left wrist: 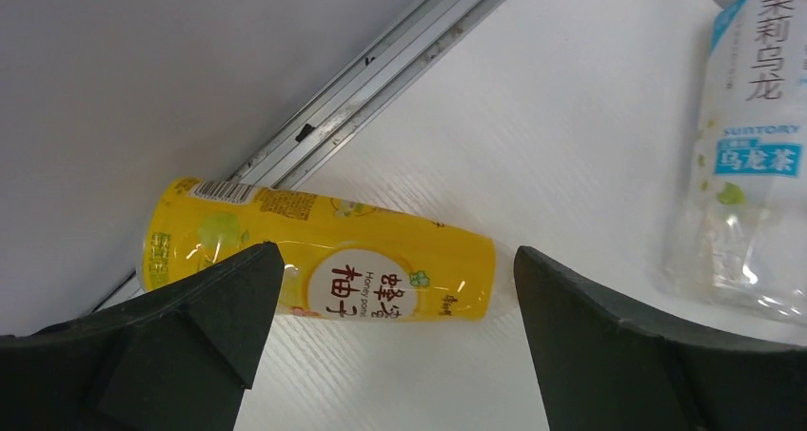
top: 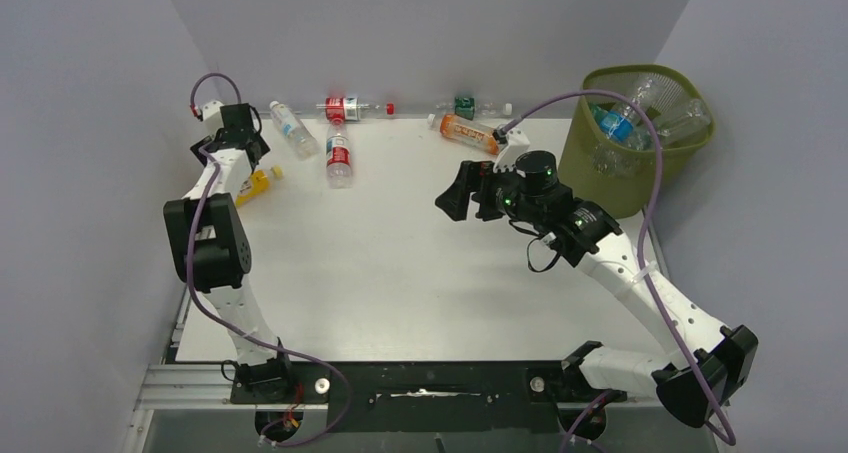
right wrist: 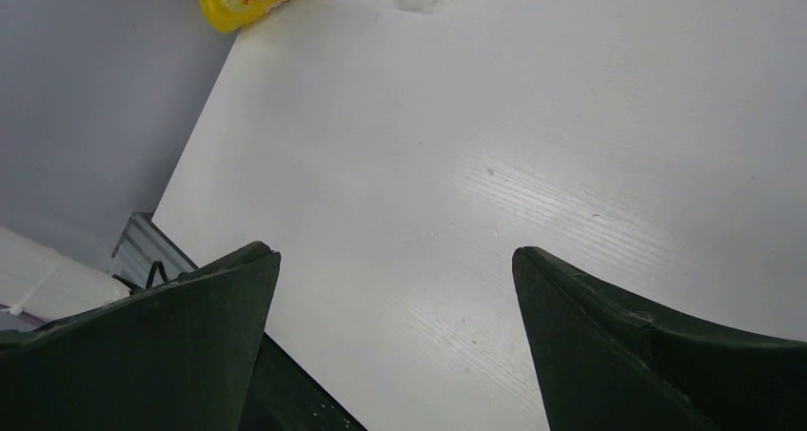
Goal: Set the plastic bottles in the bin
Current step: Pick up the plastic bottle at the center of the board.
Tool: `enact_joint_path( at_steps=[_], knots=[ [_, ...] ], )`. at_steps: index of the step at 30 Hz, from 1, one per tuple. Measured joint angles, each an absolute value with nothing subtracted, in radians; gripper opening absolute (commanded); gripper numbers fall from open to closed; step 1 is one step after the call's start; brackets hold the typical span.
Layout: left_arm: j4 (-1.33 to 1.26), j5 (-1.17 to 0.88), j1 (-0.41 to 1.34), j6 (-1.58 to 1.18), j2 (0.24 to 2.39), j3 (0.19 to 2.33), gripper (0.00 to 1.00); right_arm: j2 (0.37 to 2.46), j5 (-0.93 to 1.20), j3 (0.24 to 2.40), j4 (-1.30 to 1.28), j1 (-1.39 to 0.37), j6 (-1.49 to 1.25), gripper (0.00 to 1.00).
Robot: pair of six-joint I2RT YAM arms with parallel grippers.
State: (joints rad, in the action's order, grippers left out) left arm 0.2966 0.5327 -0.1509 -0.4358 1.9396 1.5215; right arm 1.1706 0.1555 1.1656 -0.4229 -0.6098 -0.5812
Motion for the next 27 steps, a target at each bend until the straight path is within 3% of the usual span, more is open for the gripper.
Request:
enact_joint_path(
  at_steps=[11, 21, 27],
  knots=[
    [0.326, 0.636, -0.214, -0.440, 2.064, 1.595, 0.97, 1.198, 0.097, 1.164, -0.430, -0.715, -0.588, 1.00],
    [0.366, 0.578, -0.283, -0.484, 2.081, 1.591, 0.96, 1.273, 0.054, 1.164, -0.433, -0.818, -0.600, 1.00],
    [0.348, 0.516, -0.262, -0.514, 2.060, 1.470, 0.95, 1.276, 0.032, 1.164, -0.435, -0.853, -0.609, 1.00]
  ],
)
